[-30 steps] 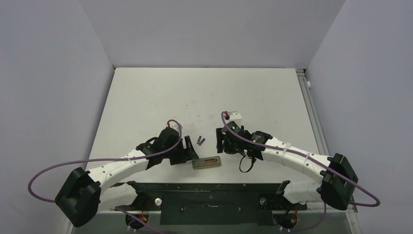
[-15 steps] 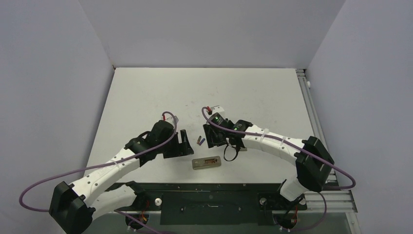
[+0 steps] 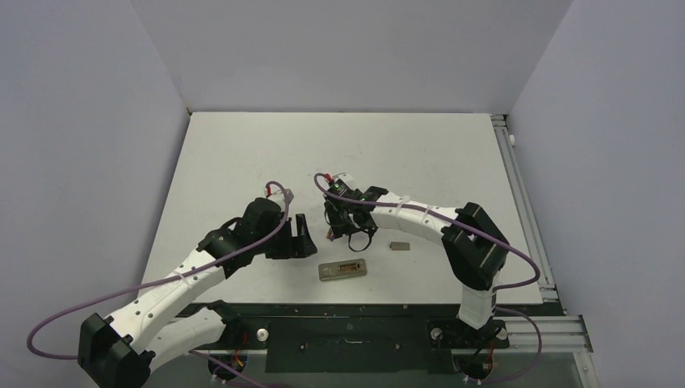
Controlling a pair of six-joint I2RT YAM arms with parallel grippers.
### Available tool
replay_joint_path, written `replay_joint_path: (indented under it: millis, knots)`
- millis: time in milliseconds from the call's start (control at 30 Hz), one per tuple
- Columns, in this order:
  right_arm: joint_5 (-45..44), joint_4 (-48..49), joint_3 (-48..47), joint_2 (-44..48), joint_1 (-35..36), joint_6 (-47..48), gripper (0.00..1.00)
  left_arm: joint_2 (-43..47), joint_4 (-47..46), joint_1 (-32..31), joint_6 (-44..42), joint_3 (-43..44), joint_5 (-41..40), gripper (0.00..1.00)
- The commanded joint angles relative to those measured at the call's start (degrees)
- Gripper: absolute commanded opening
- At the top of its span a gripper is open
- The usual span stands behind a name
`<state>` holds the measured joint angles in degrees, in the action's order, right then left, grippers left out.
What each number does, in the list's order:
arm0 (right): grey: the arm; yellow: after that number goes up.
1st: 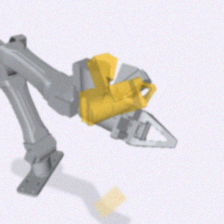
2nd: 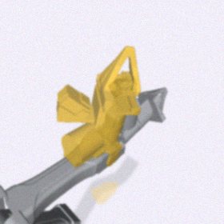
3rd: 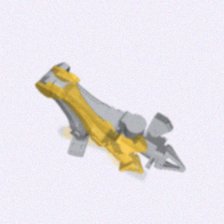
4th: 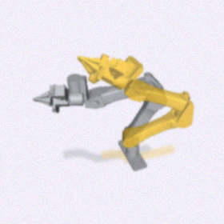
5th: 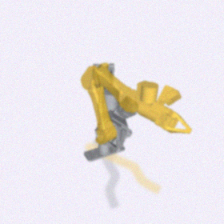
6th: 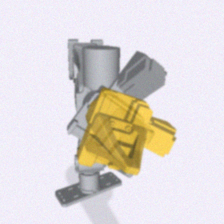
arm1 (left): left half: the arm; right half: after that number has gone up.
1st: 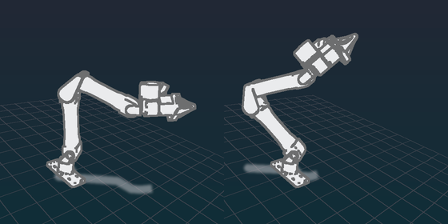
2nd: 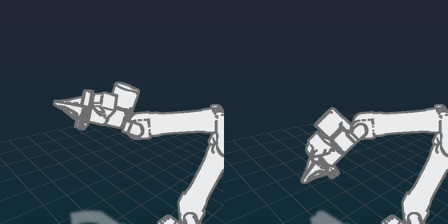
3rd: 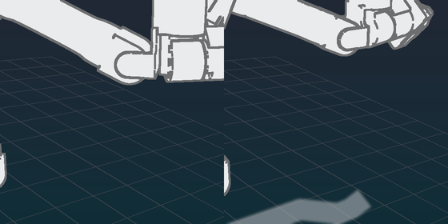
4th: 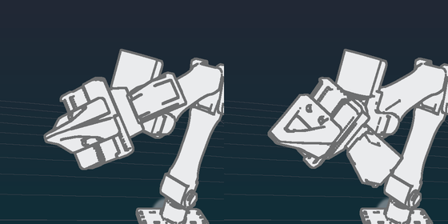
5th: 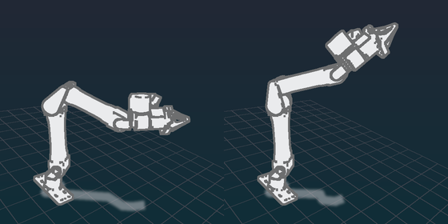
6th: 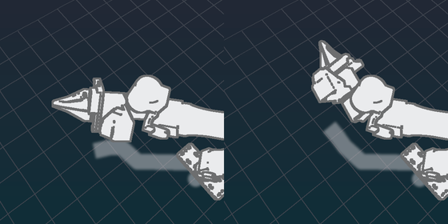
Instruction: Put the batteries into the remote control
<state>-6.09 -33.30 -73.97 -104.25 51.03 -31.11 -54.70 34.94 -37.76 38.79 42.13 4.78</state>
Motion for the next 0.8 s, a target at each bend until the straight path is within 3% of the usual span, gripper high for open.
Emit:
replay_joint_path:
  millis: [0,200,400,767]
  knots:
    - [0.29,-0.88,-5.75,-1.33,-0.46,8.56,0.50,2.20,-3.24,0.47,-1.97,-1.04,2.99,0.71]
    - [2.82,-1.06,-6.12,-2.47,-0.54,20.54,0.52,3.16,-5.87,0.62,-2.13,-3.25,6.00,0.71]
    - [8.35,6.34,0.59,0.44,-0.66,32.14,0.58,6.27,-5.24,0.66,-2.35,-3.16,7.75,0.71]
    - [20.35,2.93,0.73,-1.44,-3.99,49.54,0.61,14.10,-1.62,0.69,-2.53,-1.37,7.39,0.73]
